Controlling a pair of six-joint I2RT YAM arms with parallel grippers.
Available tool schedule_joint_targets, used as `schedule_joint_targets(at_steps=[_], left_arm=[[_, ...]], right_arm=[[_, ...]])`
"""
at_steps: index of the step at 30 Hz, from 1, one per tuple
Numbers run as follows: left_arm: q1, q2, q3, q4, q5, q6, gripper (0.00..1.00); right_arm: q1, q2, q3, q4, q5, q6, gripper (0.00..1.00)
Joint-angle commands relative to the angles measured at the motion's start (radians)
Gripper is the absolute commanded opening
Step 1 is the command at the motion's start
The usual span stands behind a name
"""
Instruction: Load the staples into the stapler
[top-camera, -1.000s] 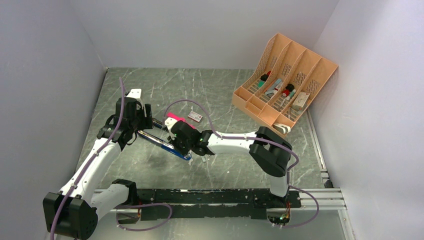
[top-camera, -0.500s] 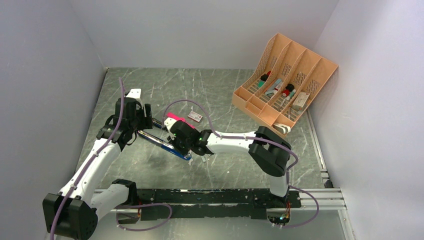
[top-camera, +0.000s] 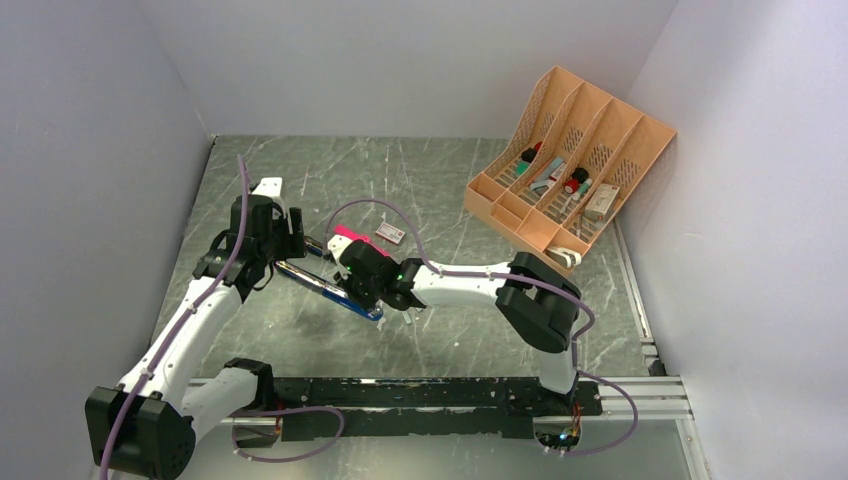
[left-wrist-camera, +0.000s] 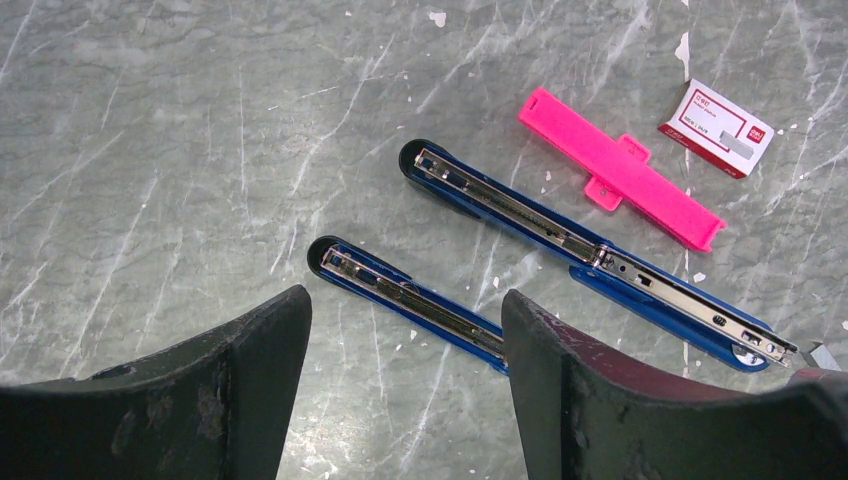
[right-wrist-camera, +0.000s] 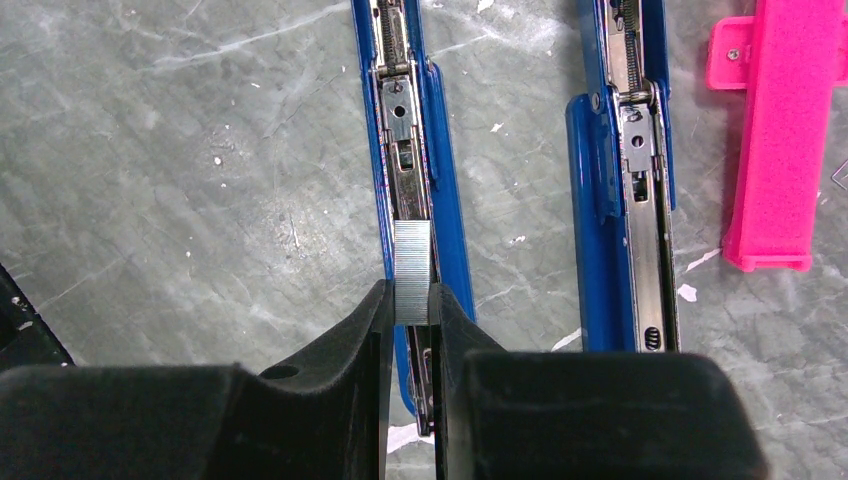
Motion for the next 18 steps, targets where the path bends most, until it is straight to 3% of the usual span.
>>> schedule_joint_targets(at_steps=[1,18], left_arm=[[-0.009,-0.016,-0.001,0.02,0.016,0.013,0.74],[-0.009,-0.017,-0.003,0.02,0.015,0.012,0.74]], right_arm=[[0.001,0.016,0.025,-0.013,-0.003,-0.011,0.0],[0.001,-0.03,-0.012,0.04,0.027,-0.011,0.0]])
